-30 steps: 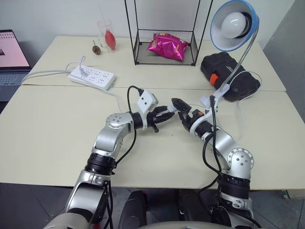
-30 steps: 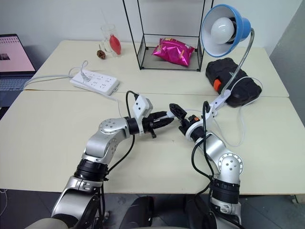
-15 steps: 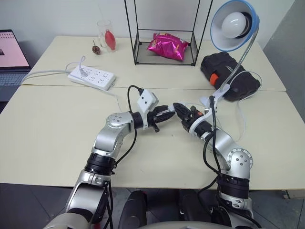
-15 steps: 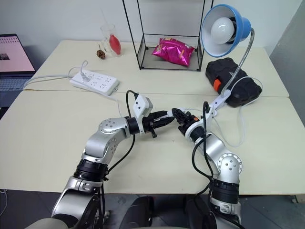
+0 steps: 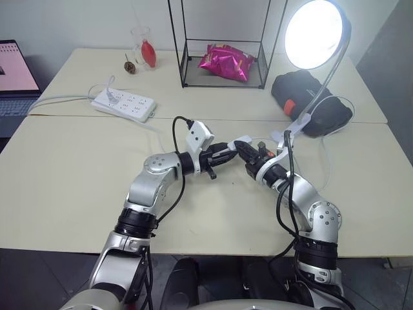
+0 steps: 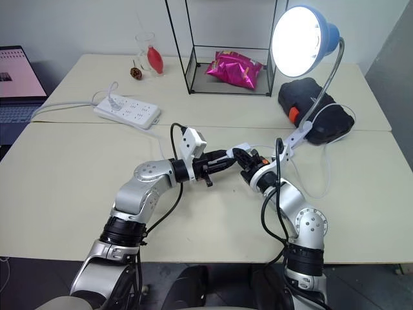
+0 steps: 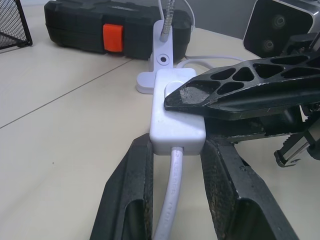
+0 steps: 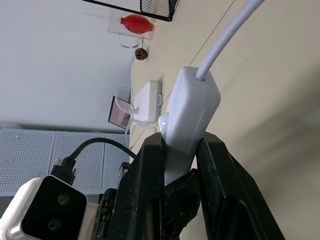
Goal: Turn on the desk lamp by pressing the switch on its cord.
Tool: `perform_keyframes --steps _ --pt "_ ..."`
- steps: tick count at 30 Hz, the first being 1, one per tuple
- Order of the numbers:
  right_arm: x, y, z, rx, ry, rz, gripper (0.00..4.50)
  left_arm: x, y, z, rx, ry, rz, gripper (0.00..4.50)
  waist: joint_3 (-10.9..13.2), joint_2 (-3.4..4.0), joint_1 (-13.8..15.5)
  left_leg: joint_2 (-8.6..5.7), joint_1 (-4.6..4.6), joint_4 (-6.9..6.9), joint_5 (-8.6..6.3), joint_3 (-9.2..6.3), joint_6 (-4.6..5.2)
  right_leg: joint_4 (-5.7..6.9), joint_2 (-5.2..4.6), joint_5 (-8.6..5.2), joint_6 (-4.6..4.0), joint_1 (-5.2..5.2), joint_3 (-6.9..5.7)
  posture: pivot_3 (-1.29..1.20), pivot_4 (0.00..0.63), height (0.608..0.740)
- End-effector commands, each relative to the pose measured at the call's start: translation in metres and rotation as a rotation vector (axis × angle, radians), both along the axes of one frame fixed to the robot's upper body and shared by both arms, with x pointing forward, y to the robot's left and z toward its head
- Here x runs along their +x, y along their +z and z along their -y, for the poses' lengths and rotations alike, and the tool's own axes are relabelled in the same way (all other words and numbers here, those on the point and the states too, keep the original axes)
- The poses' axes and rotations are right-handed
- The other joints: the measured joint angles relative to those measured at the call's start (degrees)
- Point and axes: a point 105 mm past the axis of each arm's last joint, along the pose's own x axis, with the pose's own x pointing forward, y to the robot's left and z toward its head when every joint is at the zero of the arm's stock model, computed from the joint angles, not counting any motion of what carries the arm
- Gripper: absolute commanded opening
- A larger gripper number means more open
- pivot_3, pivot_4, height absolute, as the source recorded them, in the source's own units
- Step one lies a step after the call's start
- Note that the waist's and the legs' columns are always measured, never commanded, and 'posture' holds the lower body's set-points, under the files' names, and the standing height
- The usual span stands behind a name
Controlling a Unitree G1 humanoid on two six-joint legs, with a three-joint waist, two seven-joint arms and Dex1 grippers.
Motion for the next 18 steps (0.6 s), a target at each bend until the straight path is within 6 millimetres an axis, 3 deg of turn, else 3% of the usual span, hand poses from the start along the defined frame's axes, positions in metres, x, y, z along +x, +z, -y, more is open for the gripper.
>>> perform_keyframes --steps 1,7,13,18 --pt "-0.006 0.012 -0.007 0.052 0.037 0.047 1.34 -0.004 0.015 0.006 -0.020 -0.017 0.069 1.02 0.00 0.00 0.00 0.00 0.00 -0.02 0.00 0.01 0.00 0.00 0.00 0.00 0.00 -0.01 0.01 0.00 0.150 0.740" --pt "-0.014 0.014 -0.002 0.014 0.088 0.083 2.86 -0.002 0.015 0.006 -0.010 -0.007 0.080 1.02 0.00 0.00 -0.01 0.00 -0.08 -0.10 0.00 0.02 0.00 0.00 0.00 -0.01 -0.05 -0.12 0.01 0.00 0.150 0.740" --pt "-0.032 0.010 0.024 -0.241 0.180 0.192 4.35 0.007 0.007 -0.002 0.044 0.041 0.100 1.02 0.00 0.00 0.05 -0.02 -0.29 -0.10 0.00 0.03 0.00 -0.01 -0.02 -0.01 -0.06 -0.32 0.01 0.00 0.150 0.740" --pt "-0.047 0.018 0.055 -0.583 0.270 0.366 4.50 0.014 -0.003 -0.009 0.079 0.075 0.087 1.02 0.00 0.00 0.18 -0.03 -0.64 -0.01 0.01 0.01 0.01 0.03 0.00 -0.01 -0.06 -0.66 -0.02 0.00 0.150 0.740"
